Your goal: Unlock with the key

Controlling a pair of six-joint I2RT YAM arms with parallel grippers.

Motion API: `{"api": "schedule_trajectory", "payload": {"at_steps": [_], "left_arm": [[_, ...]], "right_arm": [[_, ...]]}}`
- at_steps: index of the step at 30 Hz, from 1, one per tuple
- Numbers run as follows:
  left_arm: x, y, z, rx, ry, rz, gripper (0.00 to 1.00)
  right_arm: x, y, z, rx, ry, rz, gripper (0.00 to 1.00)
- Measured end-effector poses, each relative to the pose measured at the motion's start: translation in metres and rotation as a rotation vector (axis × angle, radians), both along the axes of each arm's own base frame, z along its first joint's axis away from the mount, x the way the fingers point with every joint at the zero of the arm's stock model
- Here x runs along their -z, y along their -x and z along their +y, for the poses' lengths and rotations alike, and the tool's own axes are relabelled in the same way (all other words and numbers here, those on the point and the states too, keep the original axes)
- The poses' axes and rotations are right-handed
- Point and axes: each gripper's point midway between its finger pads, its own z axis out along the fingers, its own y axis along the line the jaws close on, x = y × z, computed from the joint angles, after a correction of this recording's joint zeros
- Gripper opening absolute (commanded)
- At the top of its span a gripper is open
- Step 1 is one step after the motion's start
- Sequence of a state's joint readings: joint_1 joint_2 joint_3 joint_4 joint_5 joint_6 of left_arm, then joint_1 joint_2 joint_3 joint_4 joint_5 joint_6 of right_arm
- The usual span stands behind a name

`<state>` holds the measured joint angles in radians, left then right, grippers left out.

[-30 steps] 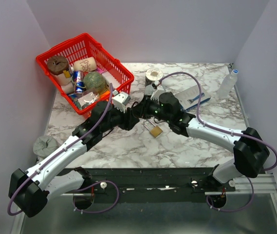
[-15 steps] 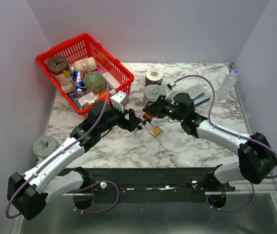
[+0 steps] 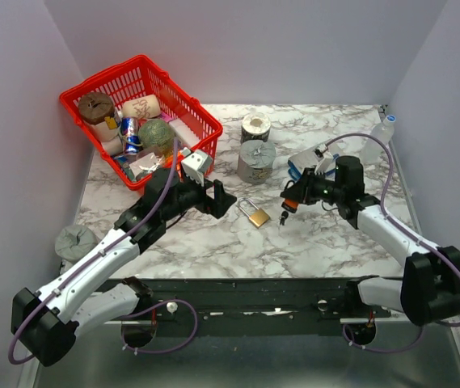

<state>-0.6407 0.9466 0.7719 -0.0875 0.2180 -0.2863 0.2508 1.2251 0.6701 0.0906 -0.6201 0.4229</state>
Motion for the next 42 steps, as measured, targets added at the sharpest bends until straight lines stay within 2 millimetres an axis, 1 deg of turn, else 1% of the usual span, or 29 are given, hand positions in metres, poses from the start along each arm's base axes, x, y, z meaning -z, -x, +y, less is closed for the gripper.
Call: {"api": "schedule_trajectory", "payload": {"at_steps": [3, 7, 10, 14, 17, 19, 23, 26, 30, 31, 33, 34, 35, 37, 38, 42], "left_arm": [[0.001, 0.000, -0.001, 0.001, 0.000, 0.005, 0.99], [0.003, 0.000, -0.002, 0.005, -0.002, 0.011, 0.99], [0.005, 0.000, -0.003, 0.012, -0.005, 0.018, 0.99], [0.007, 0.001, -0.004, 0.022, -0.007, 0.024, 0.99], [0.007, 0.002, -0.005, 0.025, -0.006, 0.025, 0.99], [0.007, 0.002, -0.005, 0.025, -0.006, 0.025, 0.99], [0.007, 0.002, -0.005, 0.026, -0.007, 0.025, 0.99], [0.007, 0.002, -0.005, 0.026, -0.007, 0.025, 0.99], [0.008, 0.002, -0.005, 0.027, -0.008, 0.027, 0.99], [0.009, 0.002, -0.005, 0.028, -0.009, 0.029, 0.99], [0.010, 0.001, -0.006, 0.029, -0.011, 0.033, 0.99], [0.010, 0.002, -0.006, 0.031, -0.011, 0.033, 0.99], [0.010, 0.002, -0.006, 0.031, -0.011, 0.033, 0.99], [0.010, 0.002, -0.006, 0.032, -0.010, 0.033, 0.99], [0.010, 0.002, -0.006, 0.032, -0.010, 0.033, 0.99], [0.010, 0.002, -0.006, 0.035, -0.010, 0.034, 0.99]], "right_arm": [[0.025, 0.007, -0.007, -0.034, 0.027, 0.088, 0.01], [0.061, 0.018, -0.006, -0.084, 0.055, 0.208, 0.01], [0.077, 0.019, -0.006, -0.104, 0.079, 0.260, 0.01], [0.081, 0.006, -0.006, -0.121, 0.114, 0.251, 0.01], [0.080, -0.010, -0.007, -0.123, 0.143, 0.218, 0.01], [0.083, -0.020, -0.007, -0.122, 0.162, 0.216, 0.01], [0.097, -0.039, -0.006, -0.127, 0.193, 0.228, 0.01], [0.111, -0.041, -0.008, -0.126, 0.215, 0.260, 0.01], [0.120, -0.042, -0.010, -0.123, 0.234, 0.292, 0.06], [0.120, -0.044, -0.010, -0.120, 0.238, 0.295, 0.07], [0.119, -0.051, -0.011, -0.111, 0.249, 0.294, 0.12], [0.119, -0.056, -0.011, -0.103, 0.256, 0.292, 0.15], [0.120, -0.060, -0.012, -0.094, 0.264, 0.290, 0.21], [0.121, -0.066, -0.014, -0.077, 0.280, 0.291, 0.28], [0.123, -0.068, -0.015, -0.070, 0.287, 0.294, 0.33], [0.129, -0.066, -0.021, -0.042, 0.315, 0.326, 0.42]]}}
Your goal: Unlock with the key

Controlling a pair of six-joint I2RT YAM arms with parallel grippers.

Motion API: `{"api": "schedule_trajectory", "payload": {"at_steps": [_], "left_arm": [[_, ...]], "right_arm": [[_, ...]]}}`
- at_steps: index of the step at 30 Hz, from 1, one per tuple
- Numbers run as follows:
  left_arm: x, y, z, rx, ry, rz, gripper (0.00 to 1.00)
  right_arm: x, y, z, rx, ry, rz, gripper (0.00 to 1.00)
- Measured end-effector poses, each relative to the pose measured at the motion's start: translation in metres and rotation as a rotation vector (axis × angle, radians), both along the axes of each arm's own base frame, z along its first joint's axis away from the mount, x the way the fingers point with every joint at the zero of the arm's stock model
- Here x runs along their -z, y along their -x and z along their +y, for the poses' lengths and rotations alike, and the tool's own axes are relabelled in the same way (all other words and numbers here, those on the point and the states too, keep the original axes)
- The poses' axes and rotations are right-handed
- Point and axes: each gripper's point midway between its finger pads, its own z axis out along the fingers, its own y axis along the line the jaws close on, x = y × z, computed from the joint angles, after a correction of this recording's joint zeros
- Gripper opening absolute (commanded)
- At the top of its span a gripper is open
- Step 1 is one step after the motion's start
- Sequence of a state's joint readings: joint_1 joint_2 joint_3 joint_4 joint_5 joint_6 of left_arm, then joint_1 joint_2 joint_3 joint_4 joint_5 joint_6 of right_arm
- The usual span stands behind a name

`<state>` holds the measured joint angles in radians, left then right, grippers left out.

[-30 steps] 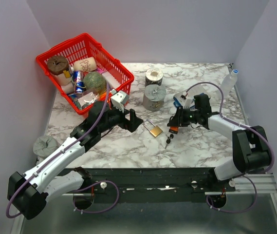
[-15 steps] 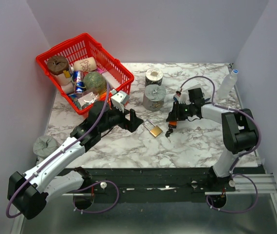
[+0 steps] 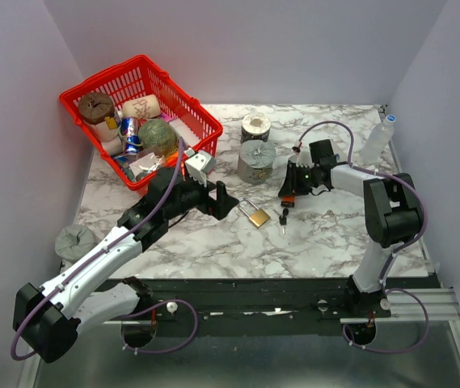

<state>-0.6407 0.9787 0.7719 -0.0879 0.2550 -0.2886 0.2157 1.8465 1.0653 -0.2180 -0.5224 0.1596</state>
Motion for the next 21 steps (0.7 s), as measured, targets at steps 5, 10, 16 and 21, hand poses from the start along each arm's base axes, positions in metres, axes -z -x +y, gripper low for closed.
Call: {"api": "schedule_trajectory", "payload": {"at_steps": [5, 10, 16, 21], "left_arm": [[0.000, 0.001, 0.000, 0.004, 0.001, 0.001, 0.99], [0.000, 0.001, -0.001, 0.007, 0.002, 0.001, 0.99], [0.000, 0.001, -0.001, 0.008, 0.002, 0.001, 0.99], [0.000, 0.002, -0.001, 0.010, 0.003, 0.001, 0.99]], "right_arm": [[0.001, -0.003, -0.005, 0.034, 0.027, 0.009, 0.50], [0.001, -0.008, -0.011, 0.068, 0.062, -0.001, 0.55], [-0.006, -0.006, -0.024, 0.107, 0.122, -0.025, 0.80], [-0.010, 0.011, -0.031, 0.120, 0.156, -0.031, 0.85]]}}
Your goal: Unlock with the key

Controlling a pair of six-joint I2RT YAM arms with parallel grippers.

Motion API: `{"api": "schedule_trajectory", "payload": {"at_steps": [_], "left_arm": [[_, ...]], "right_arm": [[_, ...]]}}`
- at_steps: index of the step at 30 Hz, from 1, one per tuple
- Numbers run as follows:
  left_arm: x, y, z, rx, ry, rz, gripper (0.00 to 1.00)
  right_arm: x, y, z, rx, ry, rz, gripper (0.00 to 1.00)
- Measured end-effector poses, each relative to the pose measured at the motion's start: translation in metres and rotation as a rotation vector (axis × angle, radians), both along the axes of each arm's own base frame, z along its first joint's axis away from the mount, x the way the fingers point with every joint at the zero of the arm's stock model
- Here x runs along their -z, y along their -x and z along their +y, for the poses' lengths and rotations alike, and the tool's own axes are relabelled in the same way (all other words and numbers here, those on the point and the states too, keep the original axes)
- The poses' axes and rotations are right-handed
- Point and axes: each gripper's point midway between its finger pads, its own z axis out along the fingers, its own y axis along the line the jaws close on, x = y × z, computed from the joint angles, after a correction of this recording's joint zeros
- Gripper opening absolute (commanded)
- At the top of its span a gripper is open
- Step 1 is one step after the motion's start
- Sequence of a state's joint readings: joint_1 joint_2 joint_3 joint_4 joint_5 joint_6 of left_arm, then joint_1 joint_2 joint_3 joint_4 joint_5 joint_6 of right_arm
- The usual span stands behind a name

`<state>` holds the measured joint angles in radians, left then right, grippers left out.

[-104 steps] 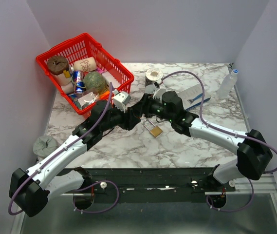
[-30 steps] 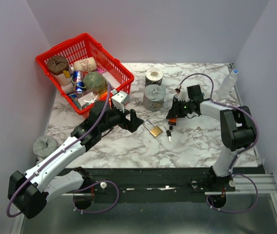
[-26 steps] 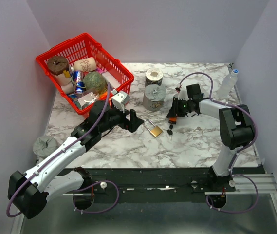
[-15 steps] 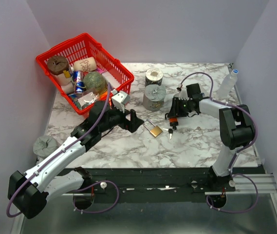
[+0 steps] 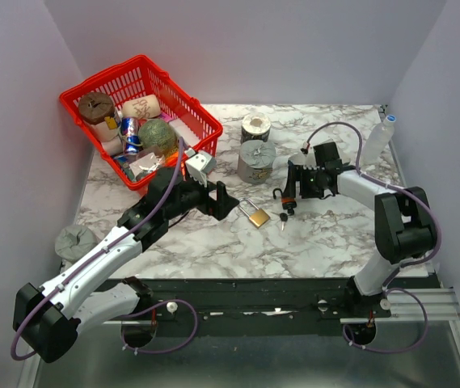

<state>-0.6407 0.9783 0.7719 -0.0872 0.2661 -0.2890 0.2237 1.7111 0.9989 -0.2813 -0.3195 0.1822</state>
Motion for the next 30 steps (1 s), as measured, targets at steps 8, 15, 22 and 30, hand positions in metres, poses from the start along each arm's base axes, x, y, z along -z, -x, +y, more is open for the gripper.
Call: {"api": "schedule_trajectory", "payload": {"at_steps": [8, 15, 22, 30], "left_arm": [[0.000, 0.000, 0.000, 0.000, 0.000, 0.000, 0.99], [0.000, 0.000, 0.000, 0.000, 0.000, 0.000, 0.99], [0.000, 0.000, 0.000, 0.000, 0.000, 0.000, 0.99], [0.000, 0.000, 0.000, 0.000, 0.000, 0.000, 0.99]], "right_arm": [[0.009, 0.018, 0.013, -0.007, 0.109, -0.006, 0.81], [0.013, 0.016, 0.011, 0.056, 0.177, -0.016, 0.74], [0.016, 0.004, 0.005, 0.133, 0.218, -0.018, 0.51], [0.015, -0.013, 0.011, 0.178, 0.211, -0.004, 0.46]]}}
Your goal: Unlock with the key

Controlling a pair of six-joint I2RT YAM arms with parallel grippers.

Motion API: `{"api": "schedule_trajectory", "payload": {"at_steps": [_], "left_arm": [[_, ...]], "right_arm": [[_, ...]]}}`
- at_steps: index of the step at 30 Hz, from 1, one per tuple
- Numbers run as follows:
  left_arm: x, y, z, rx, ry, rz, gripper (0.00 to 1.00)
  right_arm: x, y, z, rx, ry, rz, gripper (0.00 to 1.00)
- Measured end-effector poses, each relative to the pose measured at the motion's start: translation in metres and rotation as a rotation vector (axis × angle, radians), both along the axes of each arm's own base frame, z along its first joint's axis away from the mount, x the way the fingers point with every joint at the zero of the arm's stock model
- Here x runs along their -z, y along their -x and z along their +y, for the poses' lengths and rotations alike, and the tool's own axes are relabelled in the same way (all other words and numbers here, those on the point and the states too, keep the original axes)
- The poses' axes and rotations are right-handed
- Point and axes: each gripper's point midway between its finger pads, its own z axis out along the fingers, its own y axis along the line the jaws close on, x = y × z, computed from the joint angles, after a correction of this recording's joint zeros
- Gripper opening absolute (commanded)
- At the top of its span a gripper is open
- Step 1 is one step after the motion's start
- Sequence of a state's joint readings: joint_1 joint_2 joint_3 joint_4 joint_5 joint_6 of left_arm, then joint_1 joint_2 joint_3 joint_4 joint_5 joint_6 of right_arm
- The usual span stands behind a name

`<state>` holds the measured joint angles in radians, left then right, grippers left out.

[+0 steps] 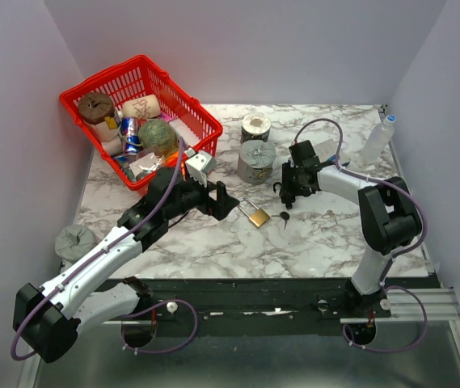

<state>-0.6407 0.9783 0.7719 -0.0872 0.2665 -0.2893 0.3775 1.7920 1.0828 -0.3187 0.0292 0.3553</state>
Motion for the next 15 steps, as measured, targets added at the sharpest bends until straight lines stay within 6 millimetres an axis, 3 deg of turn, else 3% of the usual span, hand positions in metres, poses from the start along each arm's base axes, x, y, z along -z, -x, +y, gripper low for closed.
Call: {"api": "schedule_trajectory", "payload": {"at_steps": [7, 9, 15], "left_arm": [[-0.002, 0.001, 0.000, 0.000, 0.004, -0.005, 0.99], [-0.003, 0.001, 0.001, 0.000, 0.005, -0.007, 0.99], [-0.004, 0.001, 0.001, 0.000, 0.007, -0.009, 0.99]], "right_arm": [[-0.001, -0.023, 0.008, 0.035, -0.013, 0.006, 0.46], [-0.001, -0.029, 0.009, 0.050, -0.019, 0.005, 0.51], [-0.003, -0.035, 0.011, 0.087, -0.041, 0.003, 0.83]]}}
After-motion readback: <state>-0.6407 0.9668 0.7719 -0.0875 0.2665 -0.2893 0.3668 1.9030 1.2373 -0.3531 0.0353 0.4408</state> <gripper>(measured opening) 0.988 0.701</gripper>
